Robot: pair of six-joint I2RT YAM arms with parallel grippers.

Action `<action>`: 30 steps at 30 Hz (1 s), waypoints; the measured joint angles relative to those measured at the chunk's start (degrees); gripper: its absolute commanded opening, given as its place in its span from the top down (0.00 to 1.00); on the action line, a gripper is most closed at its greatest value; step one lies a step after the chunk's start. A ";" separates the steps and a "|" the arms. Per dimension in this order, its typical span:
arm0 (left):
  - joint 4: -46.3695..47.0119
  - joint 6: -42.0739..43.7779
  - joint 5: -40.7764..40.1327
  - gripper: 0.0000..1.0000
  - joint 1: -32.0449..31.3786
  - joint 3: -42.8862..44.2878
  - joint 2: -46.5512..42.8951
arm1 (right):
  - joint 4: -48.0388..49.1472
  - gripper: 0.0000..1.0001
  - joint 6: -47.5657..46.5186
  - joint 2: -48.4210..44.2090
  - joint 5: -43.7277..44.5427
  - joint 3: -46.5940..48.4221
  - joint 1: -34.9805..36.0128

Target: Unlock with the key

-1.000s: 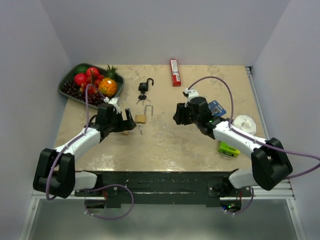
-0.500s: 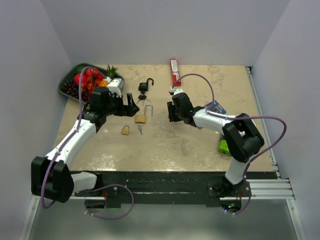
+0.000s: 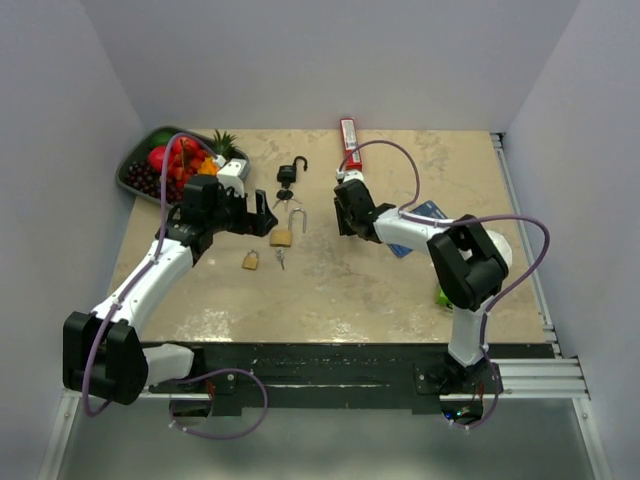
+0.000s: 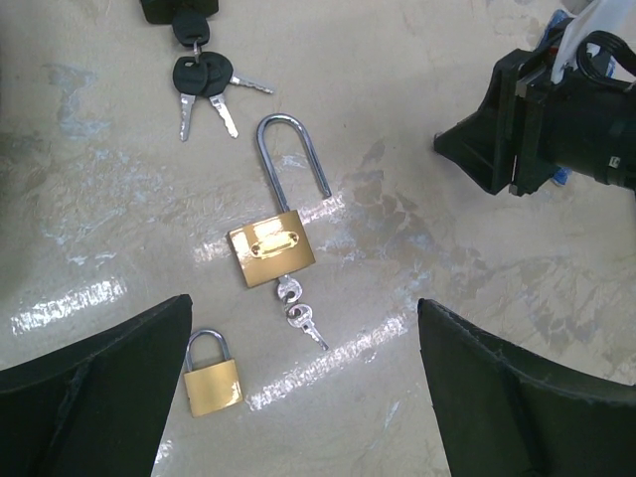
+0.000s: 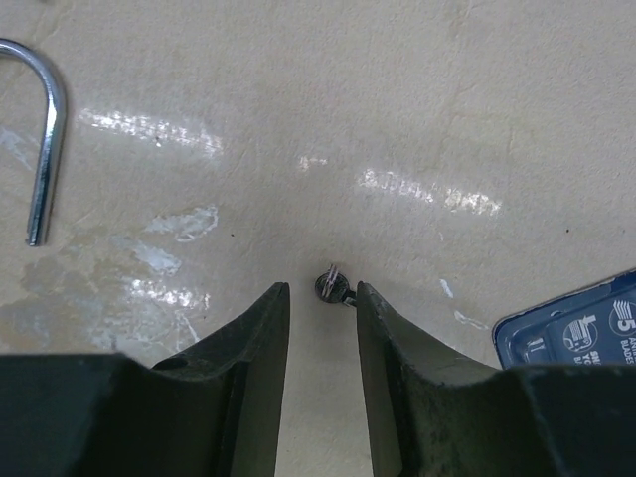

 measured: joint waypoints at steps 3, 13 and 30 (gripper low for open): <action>0.02 0.00 0.09 0.01 0.00 -0.20 0.00 | 0.00 0.65 -0.07 1.66 0.66 0.52 0.00; -0.17 0.13 0.48 0.01 0.00 -1.01 0.02 | 0.09 0.94 -0.37 3.80 1.11 1.55 -0.11; 7.91 1.62 13.90 0.02 0.00 -5.95 -8.09 | 3.17 1.00 3.45 -13.99 -20.28 -2.93 -0.42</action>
